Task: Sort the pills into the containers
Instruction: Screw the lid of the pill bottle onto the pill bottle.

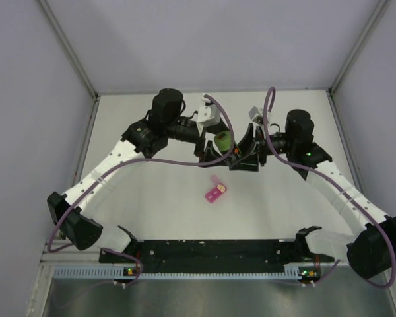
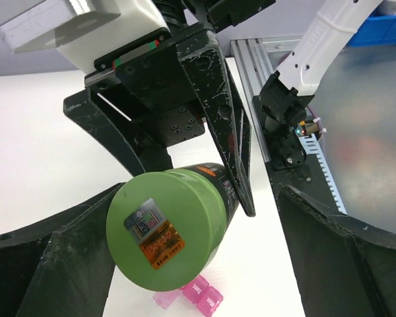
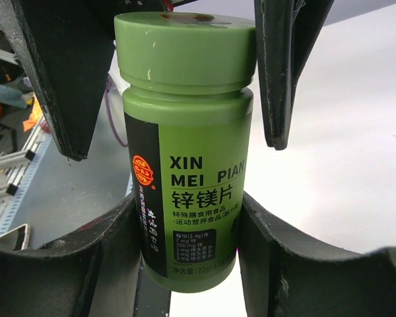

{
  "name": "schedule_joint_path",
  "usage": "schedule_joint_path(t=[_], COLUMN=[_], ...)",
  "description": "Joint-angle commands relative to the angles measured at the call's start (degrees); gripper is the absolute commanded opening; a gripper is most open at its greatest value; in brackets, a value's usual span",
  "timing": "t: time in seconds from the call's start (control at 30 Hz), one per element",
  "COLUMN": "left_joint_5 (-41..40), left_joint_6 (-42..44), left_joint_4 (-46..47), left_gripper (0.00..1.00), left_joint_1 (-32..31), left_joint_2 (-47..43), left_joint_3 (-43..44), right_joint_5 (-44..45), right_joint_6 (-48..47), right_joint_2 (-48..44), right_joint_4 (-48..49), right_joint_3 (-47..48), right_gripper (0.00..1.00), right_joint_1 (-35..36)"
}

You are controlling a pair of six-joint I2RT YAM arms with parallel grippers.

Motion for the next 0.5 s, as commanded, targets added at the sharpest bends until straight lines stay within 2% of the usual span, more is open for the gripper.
schedule_joint_path(t=[0.0,0.2,0.23,0.4,0.47], left_joint_5=[1.5,-0.7,-1.0,0.6,1.3], left_joint_6=[-6.4,-16.8,-20.7,-37.0,-41.1], left_joint_4=[4.6,13.6,15.4,31.6,36.5], left_gripper=[0.99,0.99,0.99,0.99,0.99], left_joint_1=[1.3,3.8,4.2,7.7,8.4], left_joint_2=[-2.0,-3.2,-3.4,-4.2,-4.3], left_joint_3=[-1.2,-3.1,-3.6,-8.2,-9.4], right_joint_5=[3.7,6.0,6.4,8.8,9.8], right_joint_6=[-4.6,-7.8,-8.1,-8.7,-8.7], right_joint_2=[-2.8,-3.7,-3.9,-4.9,-4.8], right_joint_4=[-0.6,-4.7,-5.0,-6.3,-6.6], right_joint_3=[3.5,4.1,4.1,4.5,4.8], right_gripper=[0.0,0.0,0.0,0.0,0.0], right_joint_1=[0.3,0.3,0.3,0.3,0.3])
